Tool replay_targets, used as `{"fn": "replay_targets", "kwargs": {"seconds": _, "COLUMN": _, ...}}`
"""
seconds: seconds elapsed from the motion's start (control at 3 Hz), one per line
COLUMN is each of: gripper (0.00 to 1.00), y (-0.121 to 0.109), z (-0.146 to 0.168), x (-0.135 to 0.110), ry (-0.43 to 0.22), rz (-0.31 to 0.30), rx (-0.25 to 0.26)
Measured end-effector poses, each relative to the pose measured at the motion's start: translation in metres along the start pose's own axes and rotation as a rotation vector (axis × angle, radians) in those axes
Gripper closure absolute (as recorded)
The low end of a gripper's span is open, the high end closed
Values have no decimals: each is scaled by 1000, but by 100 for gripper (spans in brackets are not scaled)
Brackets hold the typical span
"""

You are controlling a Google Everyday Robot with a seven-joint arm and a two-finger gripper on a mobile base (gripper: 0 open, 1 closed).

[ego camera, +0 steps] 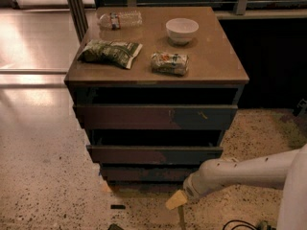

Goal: Open middle drawer

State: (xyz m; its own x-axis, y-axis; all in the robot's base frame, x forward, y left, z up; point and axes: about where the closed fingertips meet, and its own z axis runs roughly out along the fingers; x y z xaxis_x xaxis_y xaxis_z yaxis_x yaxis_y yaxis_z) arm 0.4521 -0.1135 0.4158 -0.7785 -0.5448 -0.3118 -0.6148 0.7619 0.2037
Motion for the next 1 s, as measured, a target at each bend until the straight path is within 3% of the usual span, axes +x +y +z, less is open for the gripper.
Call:
{"fn": "replay_targets", "kwargs": {"seconds": 0.33, "gripper": 0, "y": -11, "z": -16, "x": -45, "ry": -51, "rz": -101, "rx": 32}}
{"fn": "replay_targets", "kwargs": {"seconds": 0.67, "gripper": 0, "y": -14, "z": -13, "x": -76, "ry": -94, "rz": -131, "rx": -46}}
{"fn": "replay_targets", "kwargs": {"seconds": 1.0, "gripper": 0, "y": -26, "z": -17, "x": -90, "ry": -89, "rz": -197, "rx": -74}}
